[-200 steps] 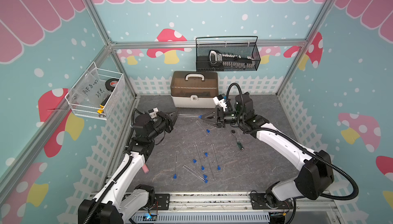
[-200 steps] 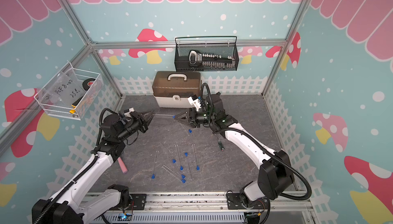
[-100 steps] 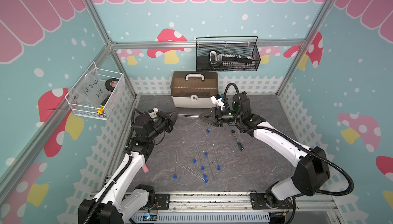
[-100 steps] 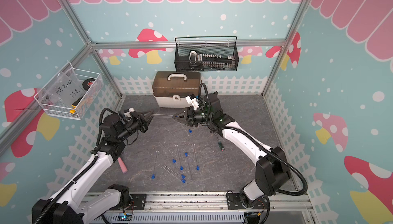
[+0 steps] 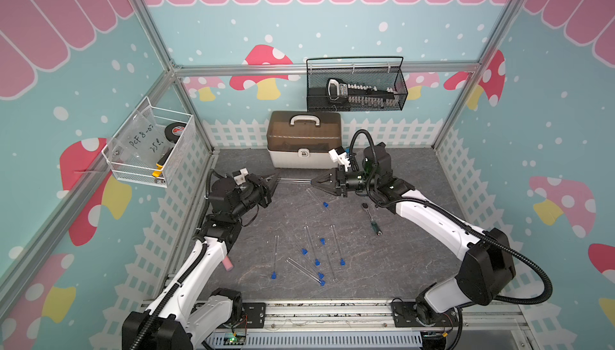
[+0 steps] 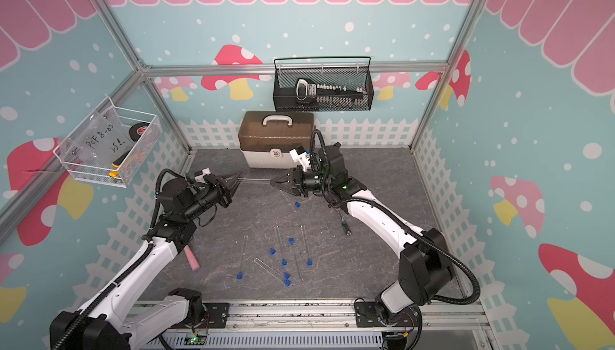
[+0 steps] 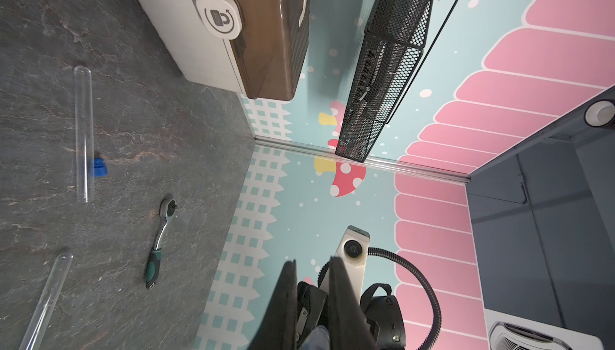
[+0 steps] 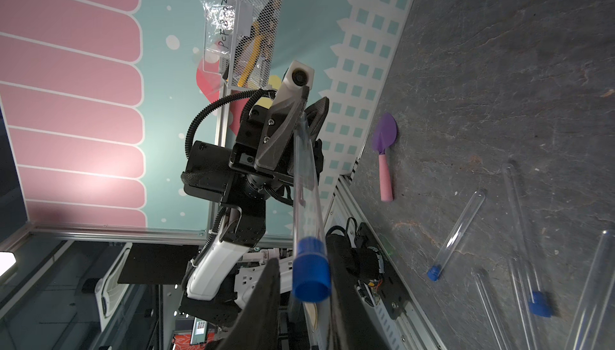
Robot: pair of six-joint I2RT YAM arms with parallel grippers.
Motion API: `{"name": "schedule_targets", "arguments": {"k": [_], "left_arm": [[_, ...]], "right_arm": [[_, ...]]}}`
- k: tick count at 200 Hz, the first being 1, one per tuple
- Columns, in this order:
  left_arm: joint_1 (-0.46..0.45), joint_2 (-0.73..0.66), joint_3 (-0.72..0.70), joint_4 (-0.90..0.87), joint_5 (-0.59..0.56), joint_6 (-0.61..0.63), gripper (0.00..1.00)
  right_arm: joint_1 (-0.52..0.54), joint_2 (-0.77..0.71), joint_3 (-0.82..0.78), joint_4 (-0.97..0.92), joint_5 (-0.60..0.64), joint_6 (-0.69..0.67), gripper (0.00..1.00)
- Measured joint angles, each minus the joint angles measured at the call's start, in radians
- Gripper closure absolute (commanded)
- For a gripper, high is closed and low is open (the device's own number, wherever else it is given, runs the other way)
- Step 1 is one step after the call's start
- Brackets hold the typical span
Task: Remove stoppers from test tubes
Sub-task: Open the stopper on the test tube.
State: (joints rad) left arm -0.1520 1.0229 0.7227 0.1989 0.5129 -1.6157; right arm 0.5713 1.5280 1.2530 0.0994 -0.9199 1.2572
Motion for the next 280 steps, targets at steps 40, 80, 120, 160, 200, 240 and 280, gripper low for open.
{"name": "schedule_targets", "arguments": {"k": [40, 80, 120, 160, 200, 240, 280], "left_arm": [[0.000, 0.004, 0.000, 0.000, -0.001, 0.000, 1.00], [0.000, 0.006, 0.002, 0.001, -0.001, 0.000, 1.00], [0.006, 0.008, 0.011, -0.002, 0.009, 0.008, 1.00], [0.007, 0.009, 0.018, -0.008, 0.059, 0.023, 1.00], [0.008, 0.018, 0.024, -0.023, 0.092, 0.034, 1.00], [0.008, 0.028, 0.034, -0.042, 0.113, 0.050, 1.00], [0.088, 0.028, 0.034, -0.045, 0.018, 0.048, 1.00]], "right_arm": [[0.000, 0.003, 0.000, -0.002, -0.016, 0.005, 0.96], [-0.002, 0.003, 0.000, -0.002, -0.016, 0.004, 1.00], [-0.011, 0.003, -0.001, -0.002, -0.021, -0.002, 1.00], [-0.034, -0.021, -0.036, -0.002, -0.039, -0.023, 1.00], [-0.035, -0.045, -0.069, -0.013, -0.048, -0.047, 1.00], [-0.047, -0.051, -0.082, -0.039, -0.065, -0.093, 1.00], [-0.119, -0.094, -0.115, -0.088, -0.077, -0.111, 1.00]]}}
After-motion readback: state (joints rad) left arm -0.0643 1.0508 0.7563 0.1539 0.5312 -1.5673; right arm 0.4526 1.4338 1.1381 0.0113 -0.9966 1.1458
